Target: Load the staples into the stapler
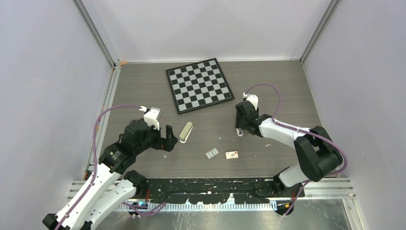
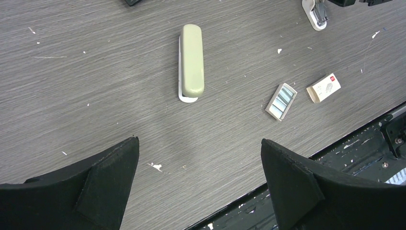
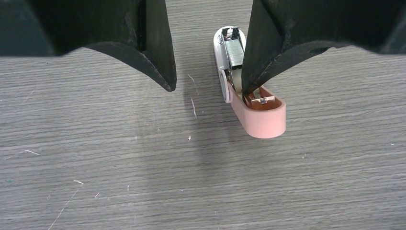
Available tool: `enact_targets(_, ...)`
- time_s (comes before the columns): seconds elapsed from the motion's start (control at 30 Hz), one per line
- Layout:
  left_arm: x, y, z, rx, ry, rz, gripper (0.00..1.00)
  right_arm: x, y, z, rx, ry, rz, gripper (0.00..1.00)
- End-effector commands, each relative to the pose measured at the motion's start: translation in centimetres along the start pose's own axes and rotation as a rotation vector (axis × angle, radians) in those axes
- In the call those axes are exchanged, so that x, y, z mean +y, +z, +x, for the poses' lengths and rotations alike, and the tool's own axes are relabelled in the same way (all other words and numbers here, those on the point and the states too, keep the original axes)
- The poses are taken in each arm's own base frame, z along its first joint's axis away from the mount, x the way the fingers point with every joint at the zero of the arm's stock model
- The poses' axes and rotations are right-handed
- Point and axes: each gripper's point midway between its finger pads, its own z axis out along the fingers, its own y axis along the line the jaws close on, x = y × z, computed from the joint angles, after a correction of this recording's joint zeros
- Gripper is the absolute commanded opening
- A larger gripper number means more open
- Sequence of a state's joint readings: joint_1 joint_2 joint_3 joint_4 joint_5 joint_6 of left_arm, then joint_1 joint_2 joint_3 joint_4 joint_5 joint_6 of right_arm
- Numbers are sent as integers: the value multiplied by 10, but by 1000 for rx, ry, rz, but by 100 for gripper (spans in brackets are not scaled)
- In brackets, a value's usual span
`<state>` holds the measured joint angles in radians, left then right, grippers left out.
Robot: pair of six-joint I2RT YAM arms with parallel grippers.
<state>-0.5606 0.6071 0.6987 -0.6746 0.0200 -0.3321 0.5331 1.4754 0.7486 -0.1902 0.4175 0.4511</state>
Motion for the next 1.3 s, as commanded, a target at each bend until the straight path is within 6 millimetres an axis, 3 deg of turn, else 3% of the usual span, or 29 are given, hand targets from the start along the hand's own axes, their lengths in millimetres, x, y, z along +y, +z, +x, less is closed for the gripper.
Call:
enact_targets(0.0,-3,-2,-7,-25,14,17,100,1,3,-8,-34,34,3,57)
enact_targets(0.87,0,-1,-7,-22,13,2,100,-3,-14,3,13,70,-17,57)
enact_targets(1.07,4,-1,-17,-62,-11,-31,100,5,-38,-20,-13,81,-75,57)
enact_targets(1.2,-12,6,-22,-58,-62,37,99,8,-52,-41,-34,58,-110,57)
enact_targets(1.27,-16,12,-24,-39,-104,45,93,9,-56,-53,-59,52,-131,60)
